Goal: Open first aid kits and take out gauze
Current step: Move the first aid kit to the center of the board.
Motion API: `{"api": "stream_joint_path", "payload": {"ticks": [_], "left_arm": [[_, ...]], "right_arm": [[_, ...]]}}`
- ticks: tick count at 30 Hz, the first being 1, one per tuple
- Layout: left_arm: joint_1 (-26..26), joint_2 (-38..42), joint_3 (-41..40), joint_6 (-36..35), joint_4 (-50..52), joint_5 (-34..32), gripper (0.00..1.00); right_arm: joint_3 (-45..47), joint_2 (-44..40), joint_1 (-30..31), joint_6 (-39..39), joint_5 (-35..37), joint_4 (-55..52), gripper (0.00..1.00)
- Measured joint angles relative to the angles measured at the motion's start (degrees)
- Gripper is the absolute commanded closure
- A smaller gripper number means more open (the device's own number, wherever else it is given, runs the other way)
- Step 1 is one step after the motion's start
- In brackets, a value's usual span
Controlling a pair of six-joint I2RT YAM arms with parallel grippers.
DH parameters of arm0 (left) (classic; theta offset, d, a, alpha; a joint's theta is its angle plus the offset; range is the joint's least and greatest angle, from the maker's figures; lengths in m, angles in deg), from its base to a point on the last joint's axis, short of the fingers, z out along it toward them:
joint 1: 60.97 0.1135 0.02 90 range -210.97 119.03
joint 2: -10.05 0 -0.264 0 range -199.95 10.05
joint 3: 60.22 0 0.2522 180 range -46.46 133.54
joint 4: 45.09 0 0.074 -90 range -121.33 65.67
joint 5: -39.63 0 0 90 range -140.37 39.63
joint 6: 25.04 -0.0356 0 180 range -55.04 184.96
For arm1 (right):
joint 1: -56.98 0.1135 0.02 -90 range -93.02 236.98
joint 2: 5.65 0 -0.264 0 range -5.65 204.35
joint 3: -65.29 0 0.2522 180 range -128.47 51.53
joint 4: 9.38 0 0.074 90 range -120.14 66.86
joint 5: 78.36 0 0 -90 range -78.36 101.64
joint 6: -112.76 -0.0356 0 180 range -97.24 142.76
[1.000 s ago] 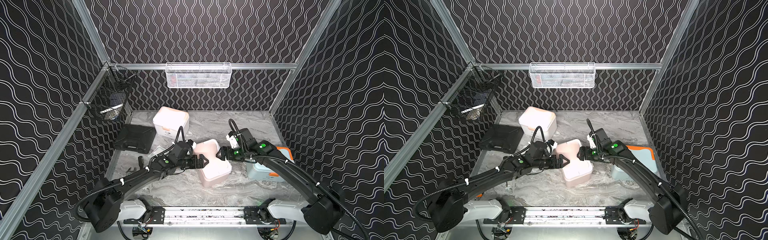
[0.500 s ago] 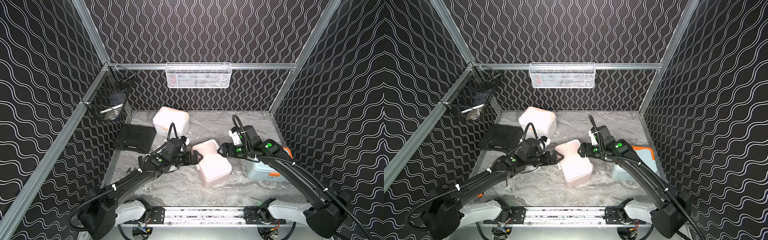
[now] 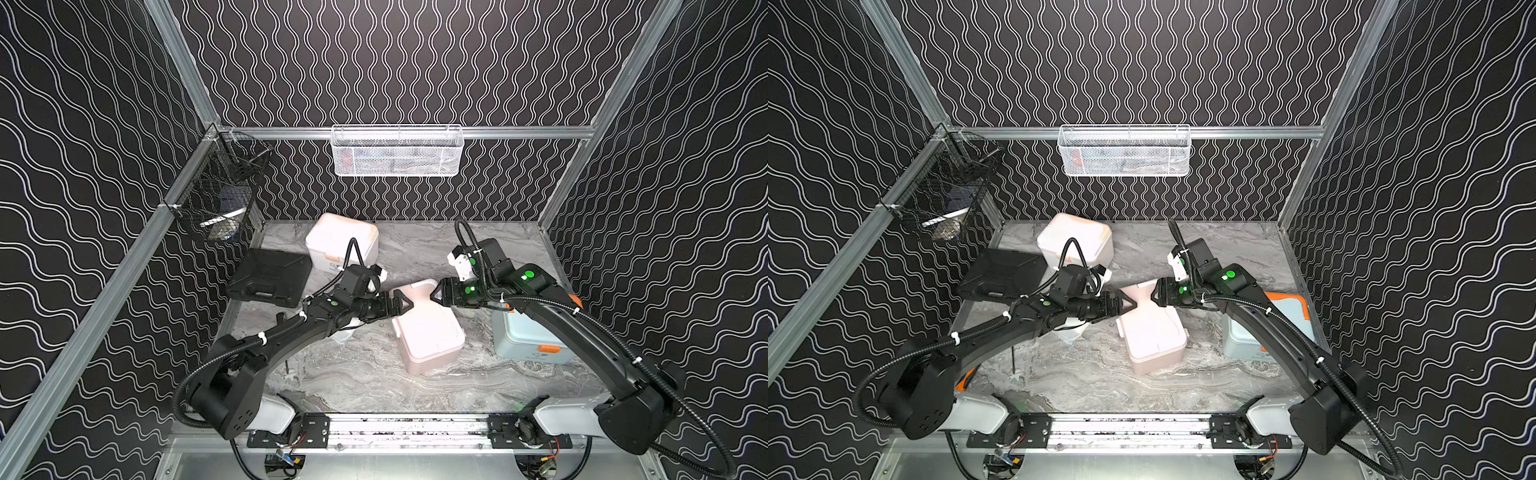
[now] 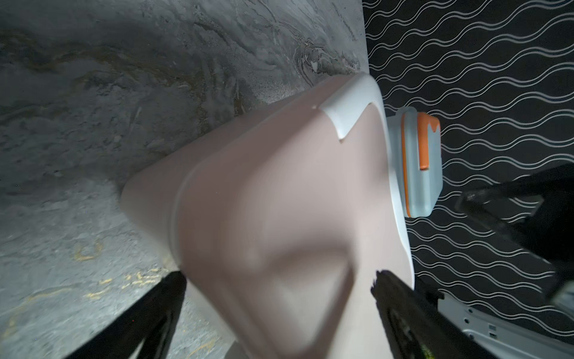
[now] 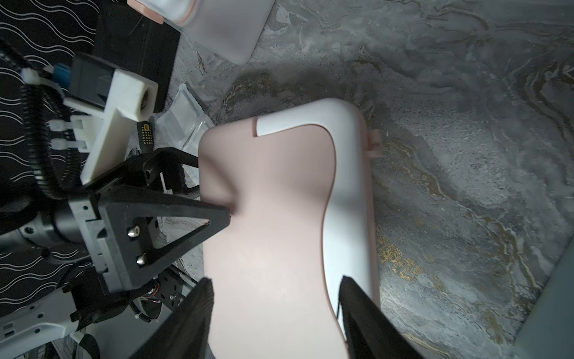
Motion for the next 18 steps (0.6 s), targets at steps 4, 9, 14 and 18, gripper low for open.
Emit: {"api": "stream_joint_path", "payload": {"ticks": [4, 9, 14, 18], "left_arm": [[-2.40, -1.90, 2.08, 1.31, -1.88, 0.72, 0.01], [-3.37, 0.00, 0.00, 2.84, -4.90, 1.44, 0.01], [-2.80, 5.42, -4.39, 3.13, -5.14, 0.92, 0.01], [-1.09, 10.38, -7.65, 3.08, -4.13, -0.39, 0.01]], "right_arm": [[-1.51, 1.46, 1.46, 0.17, 0.63, -1.99, 0.38], [-1.73, 0.87, 2.58, 0.15, 2.82, -4.22, 0.38], [0.15, -1.68, 4.00, 0.11, 3.63, -5.22, 0.38], [0.94, -2.36, 4.48, -0.09, 4.13, -5.64, 0.37]]}}
